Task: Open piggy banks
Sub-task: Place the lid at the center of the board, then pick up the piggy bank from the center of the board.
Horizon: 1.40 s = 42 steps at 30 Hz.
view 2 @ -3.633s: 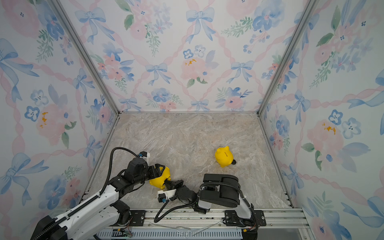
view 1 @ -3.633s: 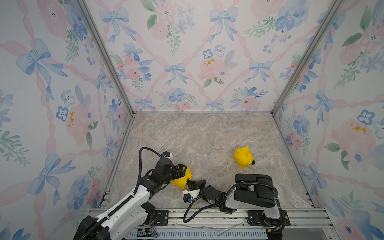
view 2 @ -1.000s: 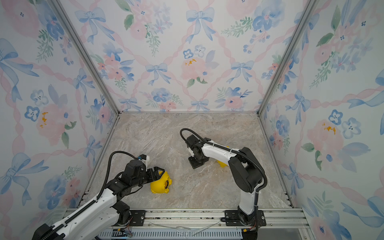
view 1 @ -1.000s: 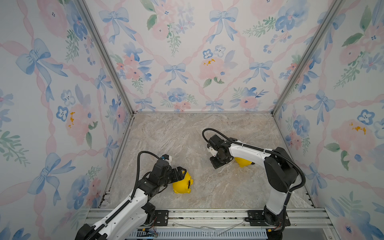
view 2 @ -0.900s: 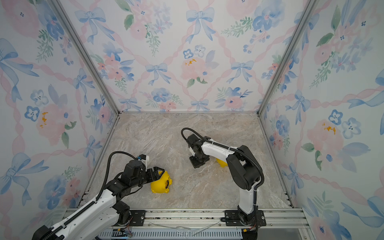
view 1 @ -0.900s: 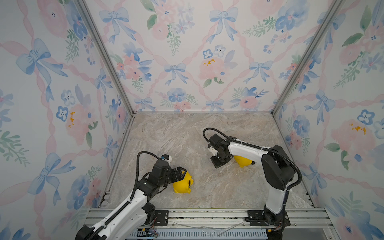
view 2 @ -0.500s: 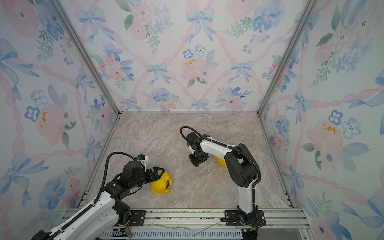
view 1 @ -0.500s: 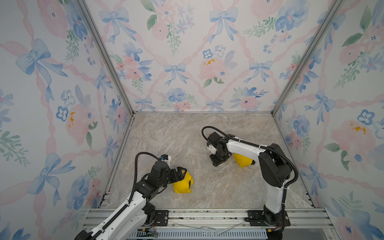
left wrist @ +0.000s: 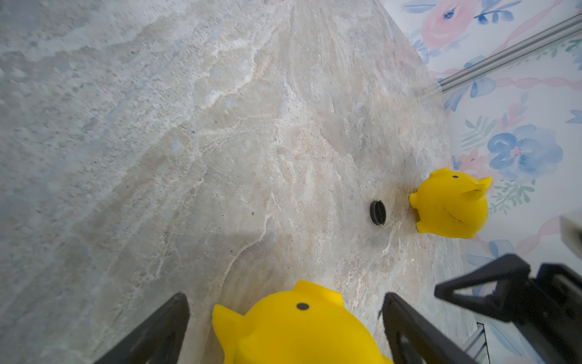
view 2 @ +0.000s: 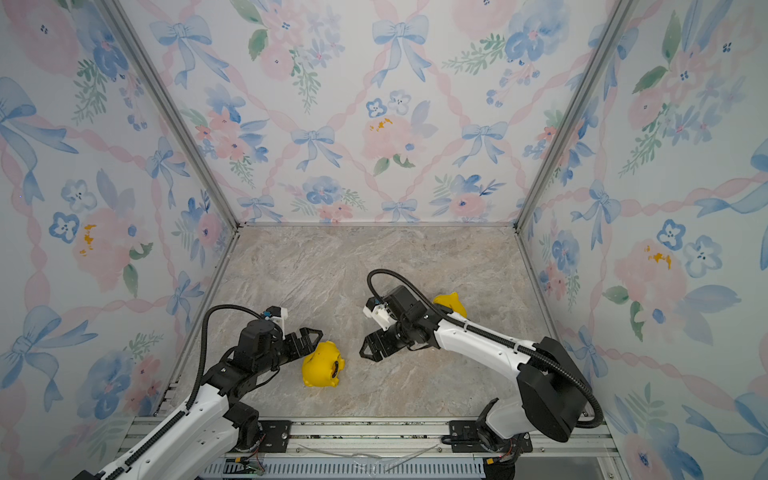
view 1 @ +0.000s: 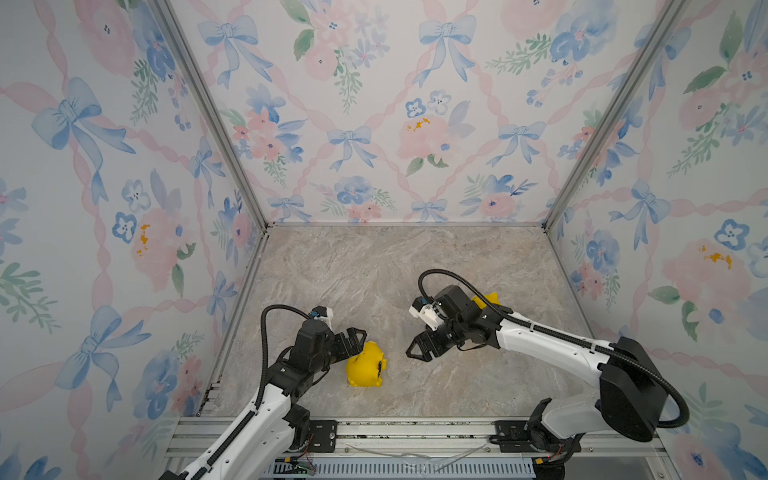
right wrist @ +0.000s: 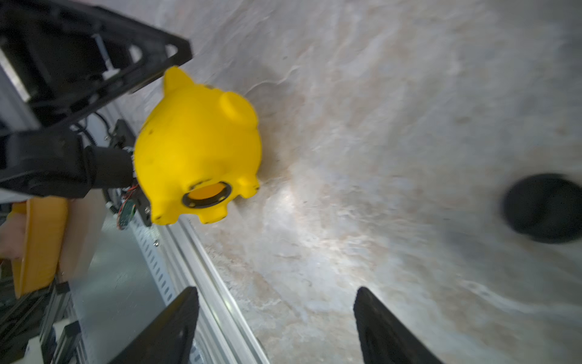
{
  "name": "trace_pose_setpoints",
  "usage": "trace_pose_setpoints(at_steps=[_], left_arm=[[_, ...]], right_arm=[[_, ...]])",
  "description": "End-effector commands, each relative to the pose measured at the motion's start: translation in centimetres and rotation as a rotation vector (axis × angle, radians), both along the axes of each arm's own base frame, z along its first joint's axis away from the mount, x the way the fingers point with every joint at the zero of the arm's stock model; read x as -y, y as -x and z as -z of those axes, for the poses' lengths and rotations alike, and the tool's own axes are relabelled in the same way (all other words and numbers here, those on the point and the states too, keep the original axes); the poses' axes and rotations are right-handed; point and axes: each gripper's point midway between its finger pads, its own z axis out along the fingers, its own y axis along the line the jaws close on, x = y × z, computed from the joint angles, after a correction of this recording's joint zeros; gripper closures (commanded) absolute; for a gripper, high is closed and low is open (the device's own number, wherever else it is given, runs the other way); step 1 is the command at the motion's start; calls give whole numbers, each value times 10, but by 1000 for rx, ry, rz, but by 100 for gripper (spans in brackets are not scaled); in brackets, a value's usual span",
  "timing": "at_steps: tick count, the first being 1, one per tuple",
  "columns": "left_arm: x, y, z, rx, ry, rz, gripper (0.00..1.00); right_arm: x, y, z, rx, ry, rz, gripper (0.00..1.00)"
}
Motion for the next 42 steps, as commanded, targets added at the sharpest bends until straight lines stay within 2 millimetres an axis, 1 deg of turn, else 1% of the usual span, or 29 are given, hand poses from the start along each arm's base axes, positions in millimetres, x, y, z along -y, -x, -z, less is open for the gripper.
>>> trace_pose_setpoints(at_steps=[1, 2, 4, 8, 12, 14, 15, 17, 20, 24, 29, 34, 37, 42], left_arm=[[-1, -2, 5, 11, -18, 18, 2], [-1, -2, 6, 13, -21, 19, 2], [-2, -4, 5, 18, -26, 13, 2], [-2, -4, 2, 33, -19, 14, 2], [0, -3, 0, 42, -5, 25, 2], [1, -1, 1, 36, 3, 26, 2], [1, 0, 1, 35, 5, 26, 2], [0, 0, 0, 43, 12, 21, 2], [-1, 0, -3, 59, 14, 15, 2], [-3, 1, 2, 39, 4, 5, 2], [-7, 3, 11, 1, -18, -14, 2], [-6, 5, 14, -15, -7, -15, 2], [-5, 7, 17, -23, 3, -16, 2], [-3, 8, 14, -16, 23, -11, 2]], right_arm=[[-34, 30, -15, -65, -190, -37, 18], [-40, 35, -15, -83, -227, -30, 18], [-53, 38, -21, -131, -319, -4, 18], [-74, 39, -30, -156, -443, 43, 16], [-97, 35, -26, -219, -508, 90, 14], [-103, 31, -21, -233, -522, 123, 14], [-105, 31, -11, -245, -505, 135, 13], [-109, 28, -4, -269, -497, 149, 13], [-108, 25, -4, -267, -501, 153, 13], [-108, 19, -4, -262, -499, 157, 12], [-115, 17, -9, -276, -523, 140, 12], [-121, 9, -11, -283, -546, 148, 12], [-126, 6, -5, -306, -536, 154, 12], [-123, -7, 8, -299, -504, 221, 11]])
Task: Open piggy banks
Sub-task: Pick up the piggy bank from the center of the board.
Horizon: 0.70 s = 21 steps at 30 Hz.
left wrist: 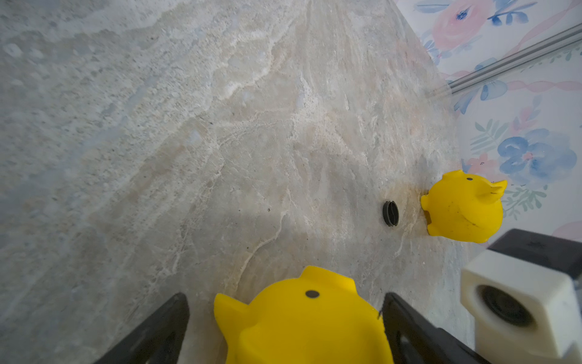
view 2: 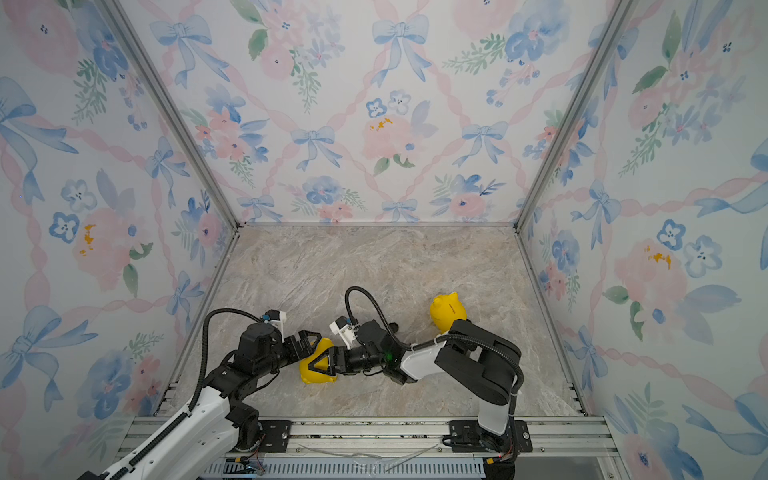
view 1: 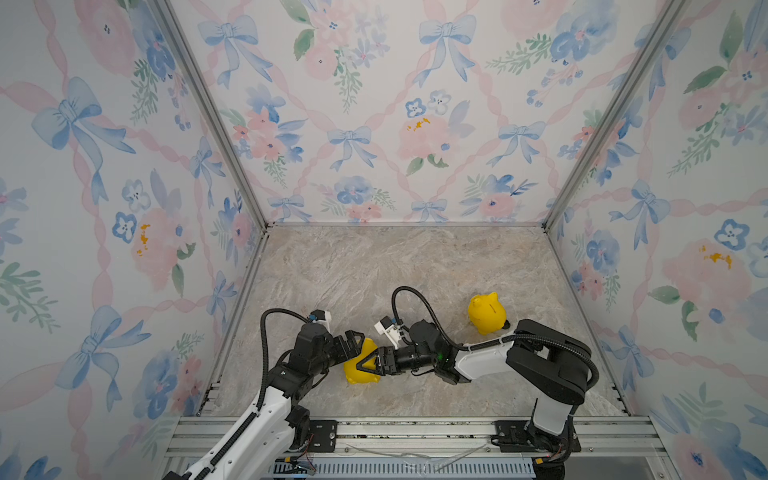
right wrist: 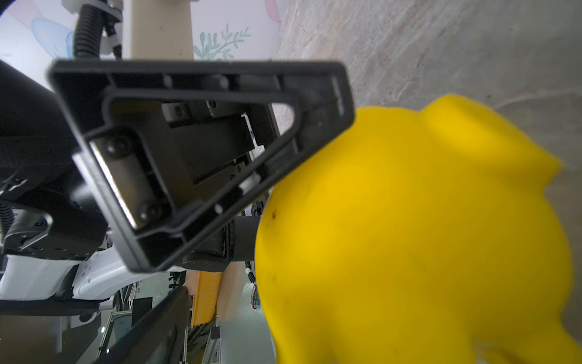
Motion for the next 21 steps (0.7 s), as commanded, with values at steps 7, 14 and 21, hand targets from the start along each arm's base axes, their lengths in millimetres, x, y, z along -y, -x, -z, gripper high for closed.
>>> trace_pose_setpoints(at_steps=[7, 14, 21], left_arm=[[9, 4, 0, 7, 64, 27, 2], [6, -2, -3, 22, 63, -2, 2], [-11, -13, -3, 45, 86, -84, 2]], right_arm=[[-6, -29, 1, 5, -35, 70, 11], [-8, -45, 6, 18, -43, 73, 12], [-2, -52, 16, 24, 4, 50, 13]])
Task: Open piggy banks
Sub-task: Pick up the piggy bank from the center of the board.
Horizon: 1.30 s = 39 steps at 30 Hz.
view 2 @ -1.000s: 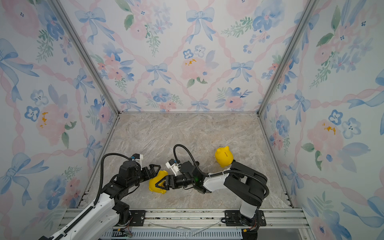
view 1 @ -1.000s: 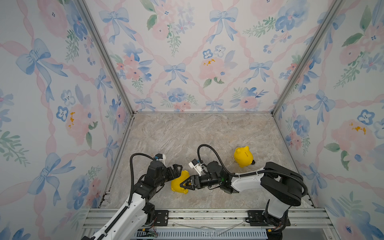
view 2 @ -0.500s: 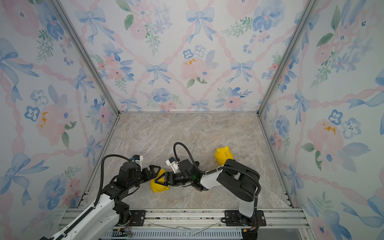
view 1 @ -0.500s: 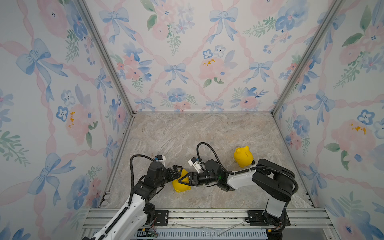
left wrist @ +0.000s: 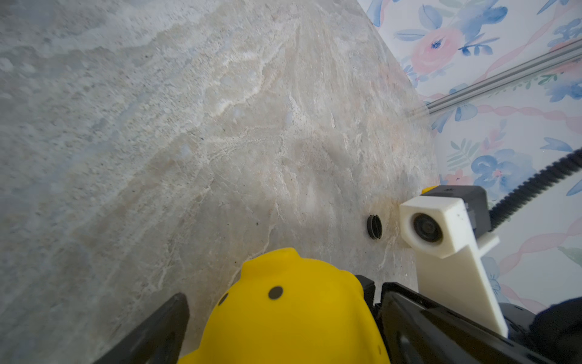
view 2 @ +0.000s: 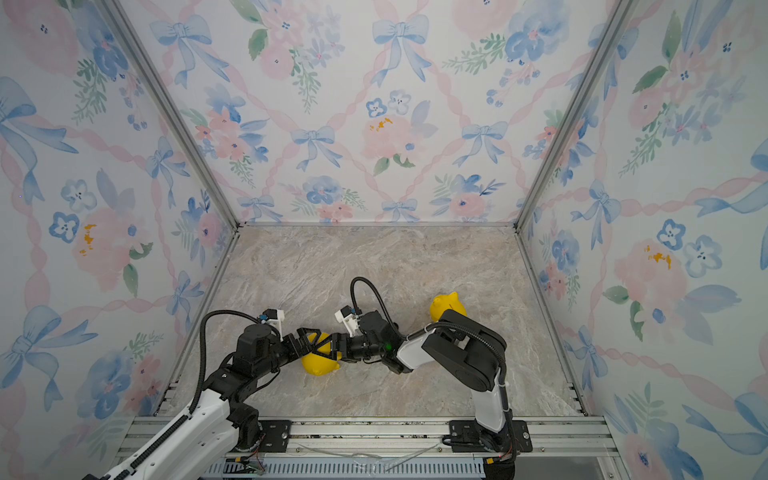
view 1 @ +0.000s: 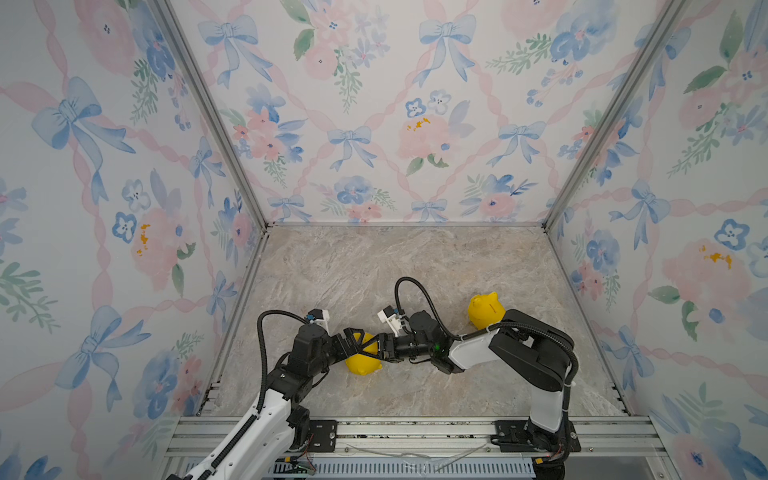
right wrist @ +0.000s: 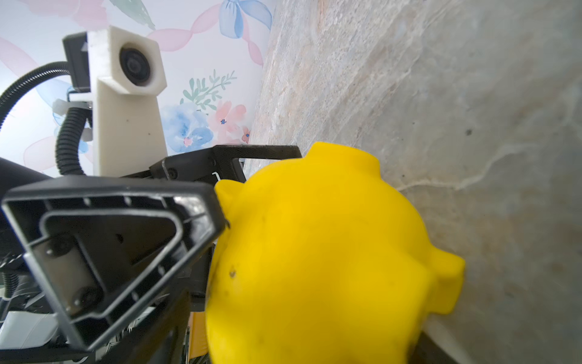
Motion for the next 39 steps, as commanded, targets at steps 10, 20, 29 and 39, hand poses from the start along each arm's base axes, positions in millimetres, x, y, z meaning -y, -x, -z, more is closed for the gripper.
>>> trace_pose_setpoints(at_steps=[10, 20, 29, 39], left_arm=[[-35, 5, 16, -135, 82, -161, 2], [-32, 16, 17, -183, 306, -193, 2], [-22, 21, 22, -178, 444, -152, 3], [-14, 21, 16, -127, 491, -95, 3]], right_arm=[[-6, -2, 9, 48, 41, -68, 13], [-2, -3, 26, 33, 72, -30, 15], [2, -8, 34, 2, 64, 13, 15], [2, -10, 39, -28, 49, 27, 15]])
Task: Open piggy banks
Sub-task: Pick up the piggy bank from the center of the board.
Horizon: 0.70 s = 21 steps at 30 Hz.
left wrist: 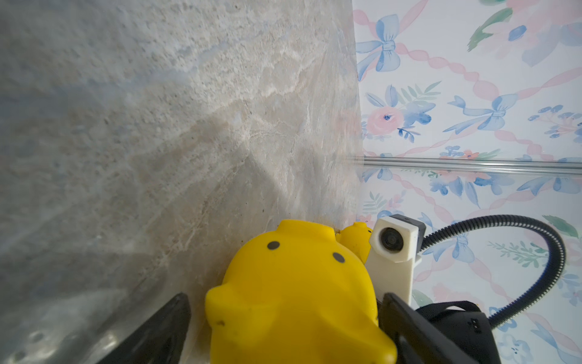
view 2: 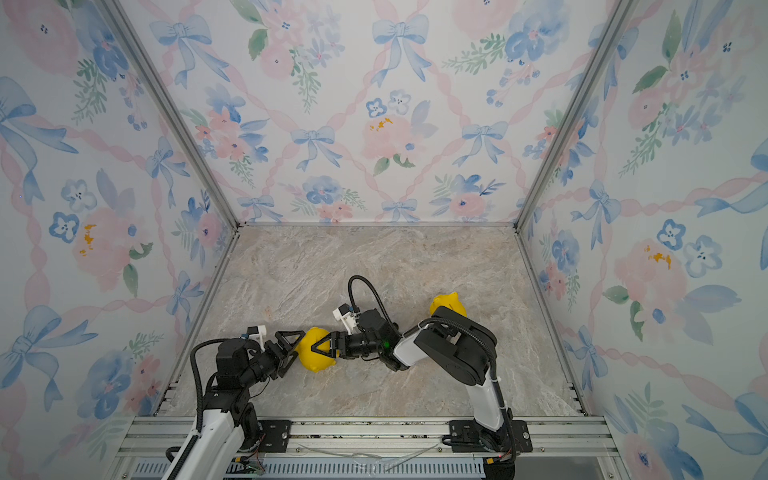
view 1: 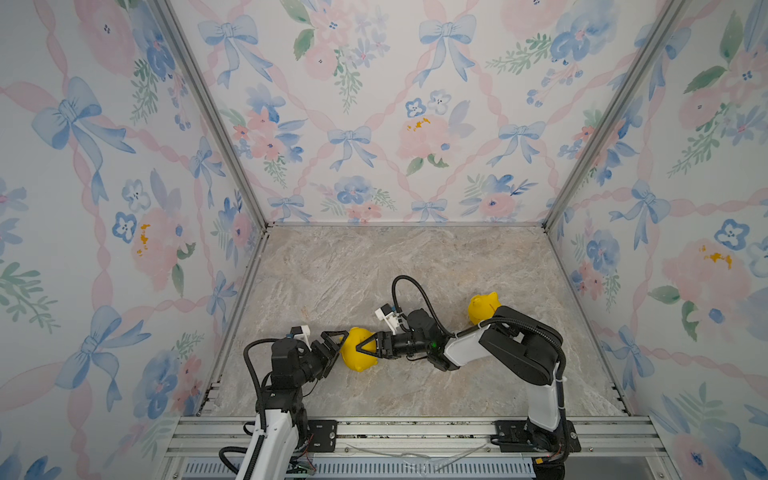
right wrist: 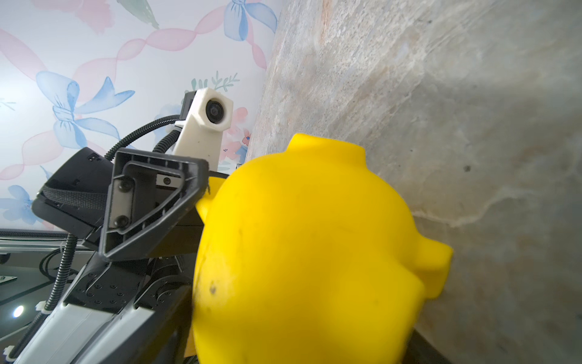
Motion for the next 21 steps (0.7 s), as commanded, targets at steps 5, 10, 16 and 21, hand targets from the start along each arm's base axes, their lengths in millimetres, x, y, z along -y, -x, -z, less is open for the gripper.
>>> trace_pose_setpoints(at_steps=[5, 10, 16, 21], left_arm=[[5, 4, -1, 45, 39, 25, 5], [5, 2, -1, 92, 45, 26, 8], [4, 1, 1, 95, 29, 24, 10], [1, 1, 12, 59, -2, 20, 7]], right_arm=[[9, -5, 30, -56, 69, 47, 16], [10, -5, 31, -60, 70, 47, 16], [10, -5, 33, -68, 64, 46, 16], [11, -7, 35, -71, 66, 51, 16]])
